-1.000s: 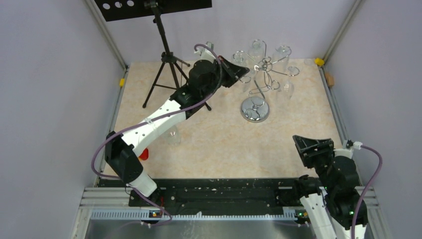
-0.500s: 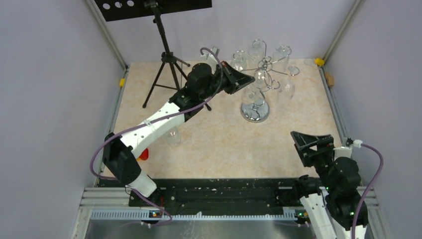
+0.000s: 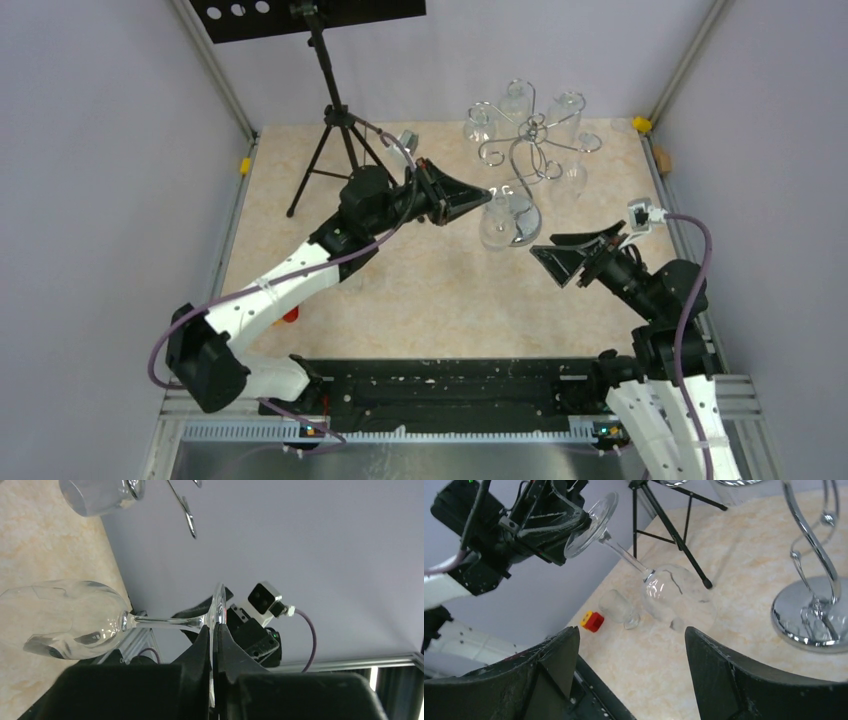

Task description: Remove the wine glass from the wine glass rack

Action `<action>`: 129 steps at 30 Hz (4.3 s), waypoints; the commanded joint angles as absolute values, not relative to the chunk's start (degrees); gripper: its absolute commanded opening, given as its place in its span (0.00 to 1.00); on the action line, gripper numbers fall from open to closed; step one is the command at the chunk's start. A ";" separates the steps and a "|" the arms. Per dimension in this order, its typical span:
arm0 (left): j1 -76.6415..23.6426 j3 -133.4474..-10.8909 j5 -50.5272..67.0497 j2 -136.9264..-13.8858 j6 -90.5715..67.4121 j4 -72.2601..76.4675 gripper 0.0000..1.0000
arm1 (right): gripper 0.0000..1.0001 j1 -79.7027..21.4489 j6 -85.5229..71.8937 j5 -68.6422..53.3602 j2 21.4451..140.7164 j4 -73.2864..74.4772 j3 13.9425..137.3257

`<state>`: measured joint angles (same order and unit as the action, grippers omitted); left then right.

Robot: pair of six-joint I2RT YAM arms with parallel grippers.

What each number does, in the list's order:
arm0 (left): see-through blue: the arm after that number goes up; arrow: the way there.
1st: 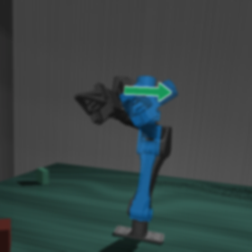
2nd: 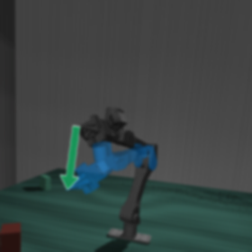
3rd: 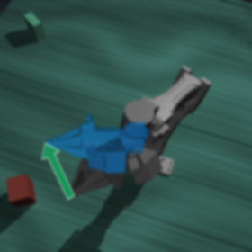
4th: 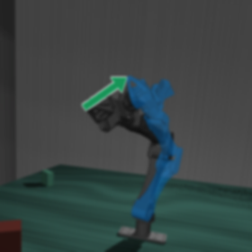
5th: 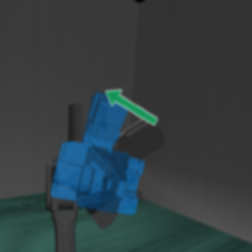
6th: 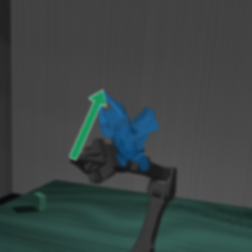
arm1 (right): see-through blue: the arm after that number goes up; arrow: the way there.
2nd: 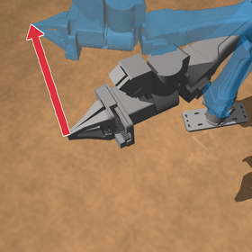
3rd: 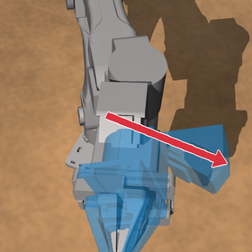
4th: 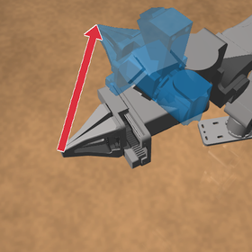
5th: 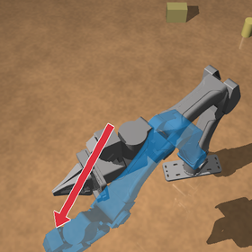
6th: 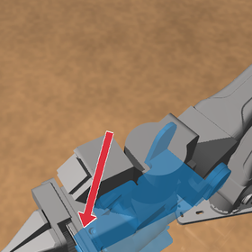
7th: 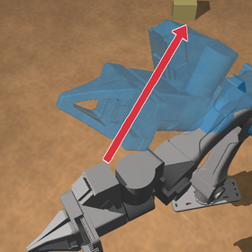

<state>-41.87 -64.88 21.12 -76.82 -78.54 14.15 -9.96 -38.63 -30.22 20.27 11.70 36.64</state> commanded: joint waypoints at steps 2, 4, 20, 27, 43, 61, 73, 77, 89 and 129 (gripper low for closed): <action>-41.66 -62.15 26.46 -69.29 -83.09 20.58 0.00 | 0.78 -10.13 -27.08 -47.69 28.65 -7.91 40.41; -41.66 -61.08 28.56 -68.30 -84.95 20.97 0.00 | 0.77 -10.15 -26.01 -52.44 30.18 -13.07 39.21; -41.75 -59.58 39.07 -65.10 -89.71 19.08 0.00 | 0.60 -25.83 -4.62 -54.51 40.25 -7.58 45.52; -41.75 -58.01 38.37 -62.40 -88.81 16.34 0.00 | 0.47 -27.55 -6.23 -58.32 45.57 -12.40 46.57; -41.66 -55.80 38.00 -61.42 -87.57 18.80 0.28 | 0.00 -33.57 -16.14 -58.33 49.21 -22.52 46.96; -36.74 -45.42 31.08 -61.17 -79.79 28.65 0.80 | 0.00 -33.64 -33.29 -15.93 33.31 -46.05 29.60; -38.36 -42.74 31.55 -53.51 -83.36 31.70 0.80 | 0.00 -35.48 -49.08 -0.47 37.52 -65.86 25.18; -38.67 -43.40 33.12 -54.43 -85.49 34.25 0.80 | 0.00 -38.92 -48.38 3.48 39.99 -67.41 26.10; -39.55 -41.07 32.76 -54.74 -92.87 46.08 0.80 | 0.00 -50.08 -45.15 12.31 49.72 -77.30 27.24; -40.17 -38.18 19.60 -48.94 -106.34 51.87 0.39 | 0.00 -57.92 -35.91 5.96 65.78 -98.53 23.63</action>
